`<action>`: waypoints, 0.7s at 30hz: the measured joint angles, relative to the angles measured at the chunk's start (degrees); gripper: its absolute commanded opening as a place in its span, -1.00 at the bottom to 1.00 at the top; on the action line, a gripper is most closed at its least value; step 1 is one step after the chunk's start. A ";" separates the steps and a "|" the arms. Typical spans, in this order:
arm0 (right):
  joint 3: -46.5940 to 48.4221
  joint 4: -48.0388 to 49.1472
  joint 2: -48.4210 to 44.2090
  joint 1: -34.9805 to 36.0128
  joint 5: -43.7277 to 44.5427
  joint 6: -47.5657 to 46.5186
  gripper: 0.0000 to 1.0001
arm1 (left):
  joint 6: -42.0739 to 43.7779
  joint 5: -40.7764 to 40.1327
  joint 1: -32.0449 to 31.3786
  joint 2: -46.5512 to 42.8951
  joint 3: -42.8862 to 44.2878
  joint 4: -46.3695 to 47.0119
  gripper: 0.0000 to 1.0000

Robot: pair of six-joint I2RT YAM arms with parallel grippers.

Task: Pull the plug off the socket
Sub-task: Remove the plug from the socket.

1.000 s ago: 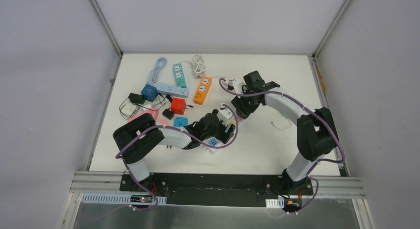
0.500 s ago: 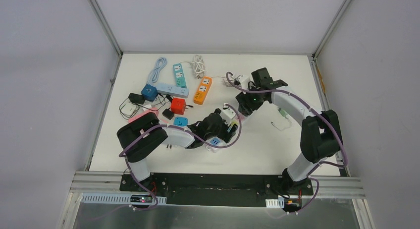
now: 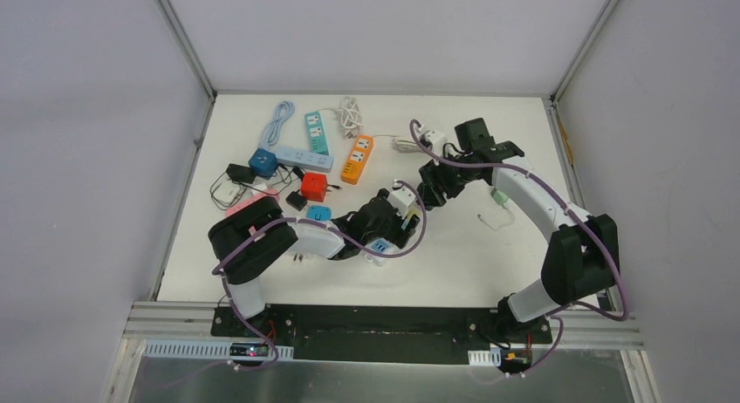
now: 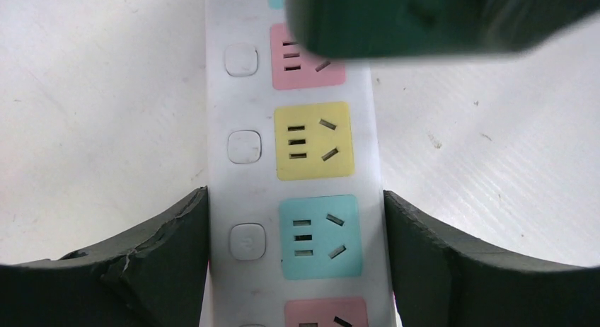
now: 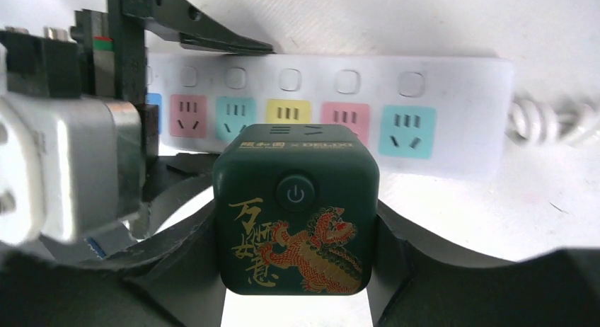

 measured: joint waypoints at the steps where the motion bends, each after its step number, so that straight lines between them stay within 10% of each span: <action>1: -0.15 -0.17 -0.57 -0.79 -0.11 0.00 -1.00 | -0.11 0.04 0.00 -0.46 0.00 -0.72 -0.13; 10: -1.88 -0.11 -2.01 -6.99 0.11 -0.02 -1.00 | -1.95 1.86 0.02 -6.03 -0.02 -8.17 0.73; 21: -1.92 -0.11 -2.01 -9.03 -2.93 -0.07 -1.00 | -2.95 2.64 0.04 -17.00 -0.57 -17.55 0.89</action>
